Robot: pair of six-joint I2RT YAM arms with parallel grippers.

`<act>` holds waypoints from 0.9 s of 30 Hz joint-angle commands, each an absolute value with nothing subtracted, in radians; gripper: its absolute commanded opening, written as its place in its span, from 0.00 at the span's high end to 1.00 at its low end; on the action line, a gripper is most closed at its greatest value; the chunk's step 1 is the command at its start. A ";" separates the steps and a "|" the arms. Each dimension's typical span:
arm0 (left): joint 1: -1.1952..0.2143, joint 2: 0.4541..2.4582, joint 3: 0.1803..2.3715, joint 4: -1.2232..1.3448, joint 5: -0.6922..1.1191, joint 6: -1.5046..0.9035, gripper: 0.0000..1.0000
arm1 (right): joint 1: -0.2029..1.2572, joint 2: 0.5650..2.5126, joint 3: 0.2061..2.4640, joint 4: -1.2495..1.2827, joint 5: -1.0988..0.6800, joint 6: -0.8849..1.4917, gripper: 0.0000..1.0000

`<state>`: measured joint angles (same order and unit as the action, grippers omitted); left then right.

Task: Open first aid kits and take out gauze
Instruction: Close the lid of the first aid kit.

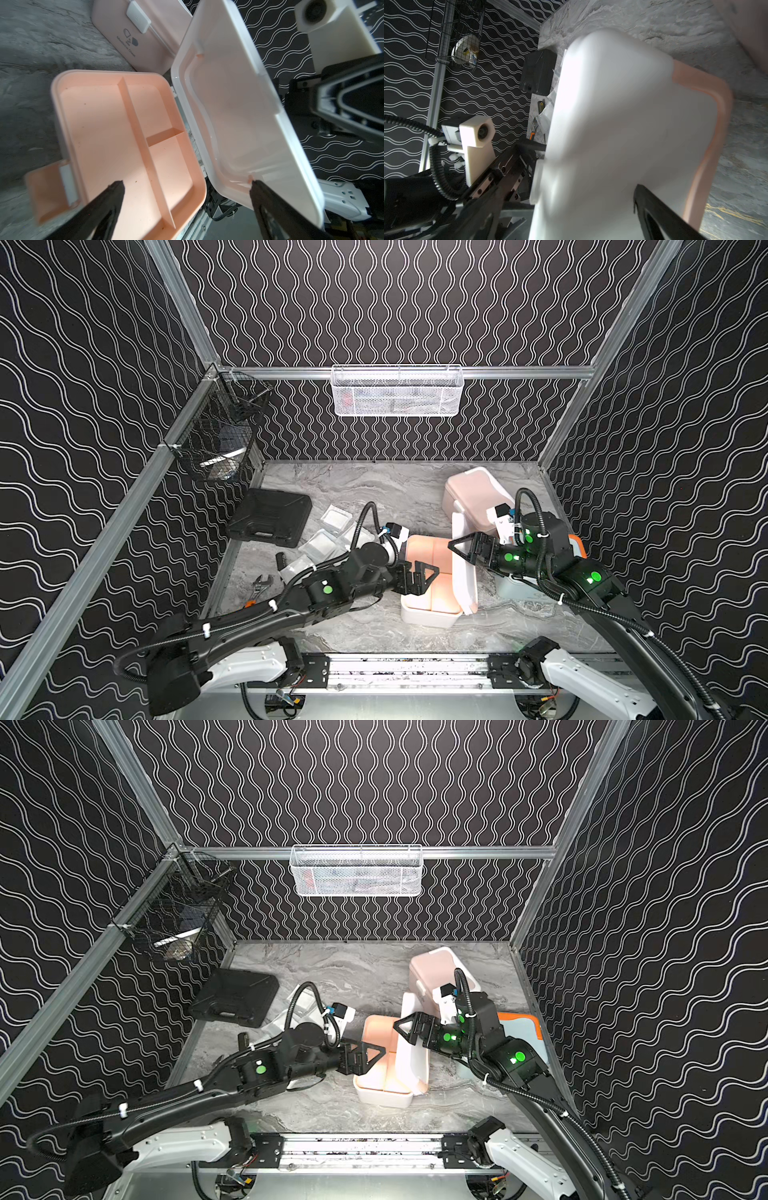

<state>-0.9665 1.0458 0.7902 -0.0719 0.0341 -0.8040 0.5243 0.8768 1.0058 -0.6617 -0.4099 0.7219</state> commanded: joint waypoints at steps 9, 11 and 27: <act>-0.963 0.874 0.767 -0.311 -0.112 -0.736 0.01 | 0.609 0.991 1.027 -0.616 -0.504 0.699 0.00; -0.963 0.869 0.762 -0.316 -0.109 -0.738 0.01 | 0.614 1.000 1.049 -0.685 -0.428 0.682 0.00; -0.962 0.929 0.677 -0.255 0.079 -0.802 0.01 | 0.611 0.956 0.850 -0.693 -0.206 0.748 0.11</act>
<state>-0.9623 0.9356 0.7010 -0.3031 0.0284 -0.7628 0.6113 0.9592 0.8757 -0.7773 -0.1799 0.7189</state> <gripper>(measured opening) 0.988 0.898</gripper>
